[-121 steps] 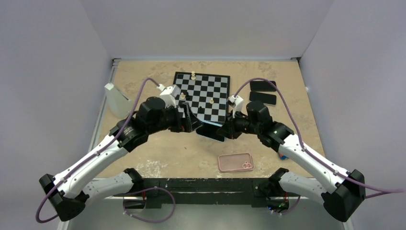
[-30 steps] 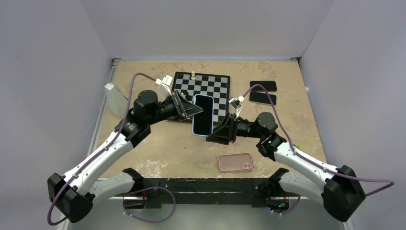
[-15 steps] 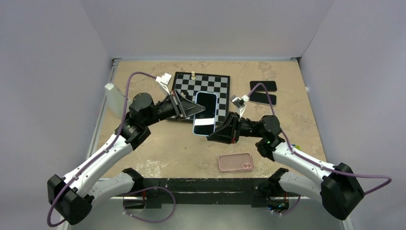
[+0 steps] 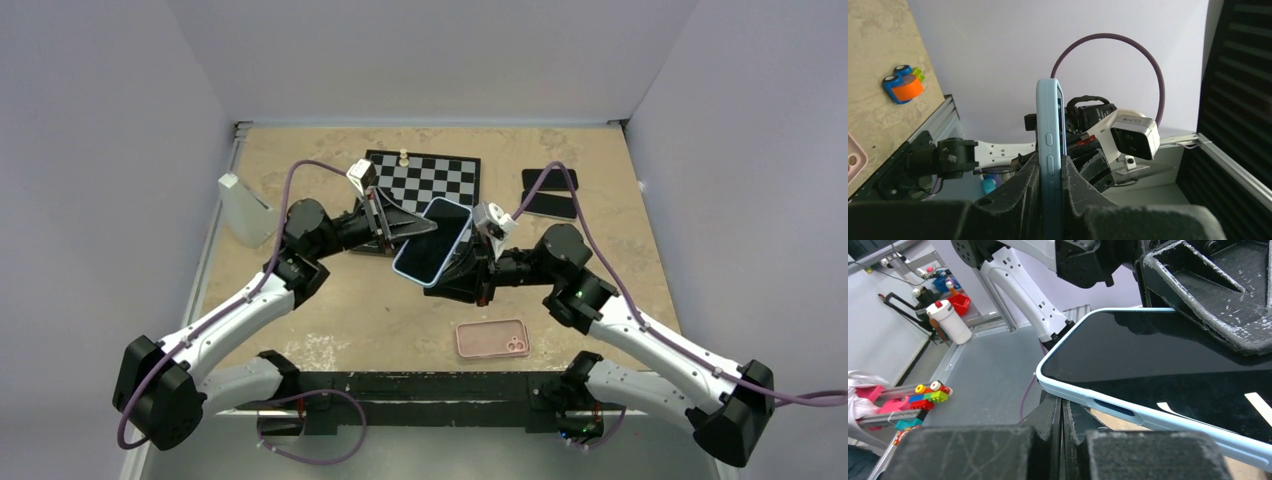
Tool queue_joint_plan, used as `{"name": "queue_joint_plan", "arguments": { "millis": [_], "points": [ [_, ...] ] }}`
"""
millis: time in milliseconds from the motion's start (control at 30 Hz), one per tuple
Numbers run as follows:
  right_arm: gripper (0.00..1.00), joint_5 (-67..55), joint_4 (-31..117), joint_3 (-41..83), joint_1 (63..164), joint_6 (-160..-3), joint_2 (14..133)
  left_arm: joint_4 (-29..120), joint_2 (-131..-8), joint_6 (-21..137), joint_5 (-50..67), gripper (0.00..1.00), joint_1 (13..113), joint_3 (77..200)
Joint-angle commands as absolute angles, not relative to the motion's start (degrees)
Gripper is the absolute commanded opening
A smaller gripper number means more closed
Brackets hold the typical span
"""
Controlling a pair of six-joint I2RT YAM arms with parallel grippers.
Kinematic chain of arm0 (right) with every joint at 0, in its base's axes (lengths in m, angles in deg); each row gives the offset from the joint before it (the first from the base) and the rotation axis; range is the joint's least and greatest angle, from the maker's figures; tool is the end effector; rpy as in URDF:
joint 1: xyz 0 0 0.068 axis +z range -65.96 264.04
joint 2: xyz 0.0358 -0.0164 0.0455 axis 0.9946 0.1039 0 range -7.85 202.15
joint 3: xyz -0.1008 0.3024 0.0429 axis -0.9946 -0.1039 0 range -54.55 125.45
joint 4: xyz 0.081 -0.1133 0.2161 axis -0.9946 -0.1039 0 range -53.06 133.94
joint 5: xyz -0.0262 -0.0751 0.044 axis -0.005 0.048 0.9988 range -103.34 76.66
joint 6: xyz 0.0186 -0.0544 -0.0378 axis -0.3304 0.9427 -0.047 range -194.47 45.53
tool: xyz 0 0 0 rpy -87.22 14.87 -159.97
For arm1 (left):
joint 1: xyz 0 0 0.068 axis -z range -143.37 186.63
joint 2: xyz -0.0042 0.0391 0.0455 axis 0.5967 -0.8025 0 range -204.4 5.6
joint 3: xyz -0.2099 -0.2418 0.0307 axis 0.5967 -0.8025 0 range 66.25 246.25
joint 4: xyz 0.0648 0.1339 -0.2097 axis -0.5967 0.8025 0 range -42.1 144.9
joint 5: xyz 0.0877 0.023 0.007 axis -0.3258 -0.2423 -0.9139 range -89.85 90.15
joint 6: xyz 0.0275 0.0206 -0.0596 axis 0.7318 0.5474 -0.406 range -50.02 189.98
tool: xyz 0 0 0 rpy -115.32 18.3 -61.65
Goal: Take the phone out of the phone case
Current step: Pick up the phone at the center of the board.
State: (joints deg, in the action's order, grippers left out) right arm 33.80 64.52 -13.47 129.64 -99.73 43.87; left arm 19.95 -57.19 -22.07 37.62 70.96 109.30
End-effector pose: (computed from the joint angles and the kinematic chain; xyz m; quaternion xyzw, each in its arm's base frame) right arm 0.0988 0.1592 0.3941 -0.4055 0.5261 0.6165 0.4228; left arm 0.1789 -0.1631 0.3852 -0.0866 0.6602 -0.7337 0.1353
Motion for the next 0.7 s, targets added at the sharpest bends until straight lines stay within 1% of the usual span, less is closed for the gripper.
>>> {"name": "queue_joint_plan", "arguments": {
  "millis": [0,133,200,267,333,367,400,467,567,667],
  "points": [
    [0.0,25.54,61.1,-5.23,129.74,-88.95,47.37,11.9,-54.92,-27.32,40.74,0.0,71.48,109.22],
    [0.0,20.45,63.53,-4.89,129.74,-92.37,48.92,14.42,-51.84,-22.09,39.62,0.0,71.42,109.66],
    [0.0,22.7,63.87,-5.84,129.65,-95.76,48.21,18.93,-48.75,-16.27,35.55,0.0,71.37,109.78],
    [0.21,26.46,61.71,-7.13,129.65,-98.15,46.81,21.63,-46.72,-10.79,32.04,0.0,71.35,110.27],
    [0.44,29.4,64.45,-11.27,129.69,-103.21,44.14,22.95,-45.28,-7.08,28.67,0.0,71.35,110.46],
    [0.53,30.49,66.43,-14.07,129.66,-105.82,42.33,23.25,-44.75,-5.75,27.53,0.0,71.35,110.53],
    [0.58,31.29,68.22,-15.01,129.65,-108.41,41.07,23.48,-44.35,-4.7,26.71,0.0,71.35,110.48],
    [0.66,30.56,72.12,-16.96,129.66,-113.79,39.88,23.42,-44.03,-3.56,26.3,0.0,71.33,110.23],
    [0.68,30.69,78.62,-16.23,129.65,-120.07,41.87,23.29,-43.45,-2.8,25.44,0.0,71.31,109.21],
    [0.68,28.16,79.56,-14.27,129.65,-122.44,44.61,23.58,-42.22,-2.52,24.07,0.0,71.34,108.18]
  ]
}}
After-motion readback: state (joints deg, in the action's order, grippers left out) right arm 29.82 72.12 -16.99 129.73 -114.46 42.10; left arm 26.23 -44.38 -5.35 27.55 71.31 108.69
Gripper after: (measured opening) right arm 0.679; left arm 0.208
